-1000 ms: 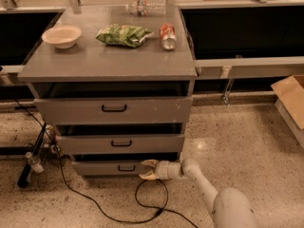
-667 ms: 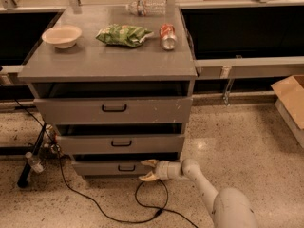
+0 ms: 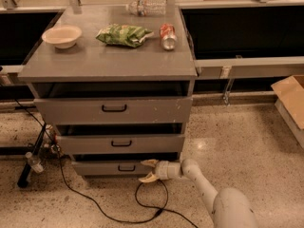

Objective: Close bottom drawer

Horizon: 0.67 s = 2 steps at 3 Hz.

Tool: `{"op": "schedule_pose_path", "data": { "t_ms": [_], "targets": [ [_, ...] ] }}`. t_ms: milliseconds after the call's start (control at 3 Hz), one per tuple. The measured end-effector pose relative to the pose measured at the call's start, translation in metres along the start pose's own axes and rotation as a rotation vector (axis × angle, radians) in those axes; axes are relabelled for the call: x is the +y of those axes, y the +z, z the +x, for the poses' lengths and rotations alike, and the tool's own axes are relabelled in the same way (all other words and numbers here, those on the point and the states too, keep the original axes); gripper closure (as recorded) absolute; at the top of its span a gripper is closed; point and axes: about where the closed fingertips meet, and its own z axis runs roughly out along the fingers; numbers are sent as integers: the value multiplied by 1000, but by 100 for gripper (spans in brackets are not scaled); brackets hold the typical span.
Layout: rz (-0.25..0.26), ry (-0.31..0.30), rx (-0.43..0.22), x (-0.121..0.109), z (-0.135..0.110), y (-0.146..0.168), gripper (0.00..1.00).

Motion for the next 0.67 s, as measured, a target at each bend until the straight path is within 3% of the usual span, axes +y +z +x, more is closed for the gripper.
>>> {"op": "schedule_pose_path", "data": {
  "t_ms": [333,667],
  "targets": [
    [0,0,0,0,0,0,30],
    [0,45,-15,10,6,-11,31]
  ]
}}
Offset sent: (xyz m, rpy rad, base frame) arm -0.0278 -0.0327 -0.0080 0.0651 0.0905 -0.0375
